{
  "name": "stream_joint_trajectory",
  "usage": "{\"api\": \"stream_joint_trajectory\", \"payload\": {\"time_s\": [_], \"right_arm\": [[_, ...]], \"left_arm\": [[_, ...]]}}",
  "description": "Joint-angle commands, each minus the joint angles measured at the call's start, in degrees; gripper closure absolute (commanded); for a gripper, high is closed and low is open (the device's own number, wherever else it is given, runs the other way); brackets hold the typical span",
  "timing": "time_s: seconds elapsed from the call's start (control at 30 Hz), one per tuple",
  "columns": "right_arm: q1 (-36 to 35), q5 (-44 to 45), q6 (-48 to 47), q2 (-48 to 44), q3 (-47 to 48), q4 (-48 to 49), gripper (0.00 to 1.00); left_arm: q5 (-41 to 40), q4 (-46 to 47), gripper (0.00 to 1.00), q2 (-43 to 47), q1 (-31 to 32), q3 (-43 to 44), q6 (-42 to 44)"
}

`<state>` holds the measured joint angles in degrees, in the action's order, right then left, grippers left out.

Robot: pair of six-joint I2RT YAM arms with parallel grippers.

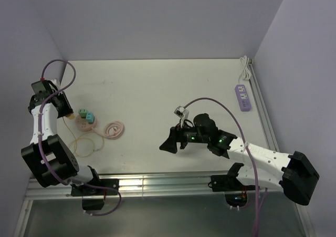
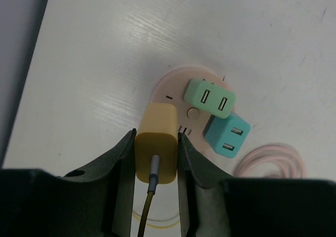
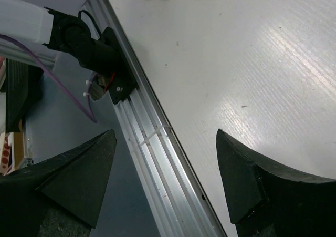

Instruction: Insert the plug

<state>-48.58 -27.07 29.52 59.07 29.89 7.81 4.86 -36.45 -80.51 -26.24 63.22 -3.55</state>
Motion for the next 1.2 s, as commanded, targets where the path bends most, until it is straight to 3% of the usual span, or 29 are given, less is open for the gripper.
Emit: {"api": "stream_joint_trajectory", "payload": {"time_s": [0.0,0.2,0.4,0.87,1.17], "right_arm": [[-1.6,2.3,-1.0,-2.9,-0.5,1.1,0.16],[-3.4,3.7,-1.6,-5.4,-1.1,1.3,0.16],[-4.3,5.1,-1.9,-6.5,-1.6,1.3,0.15],[-5.0,7.1,-2.5,-7.1,-1.5,0.7,0.14],[-5.0,7.3,-2.9,-6.1,-1.2,0.7,0.15]], "left_arm": [[6.1,6.1,1.00,2.8,-0.1,-2.4,11.7],[6.8,7.4,1.00,2.3,-0.2,-6.6,23.0],[10.2,8.3,1.00,2.5,-0.3,-7.1,26.0],[12.9,-1.3,1.00,-6.6,-2.2,3.9,31.4],[15.9,-2.1,1.00,-10.1,-2.2,3.4,33.7]]}}
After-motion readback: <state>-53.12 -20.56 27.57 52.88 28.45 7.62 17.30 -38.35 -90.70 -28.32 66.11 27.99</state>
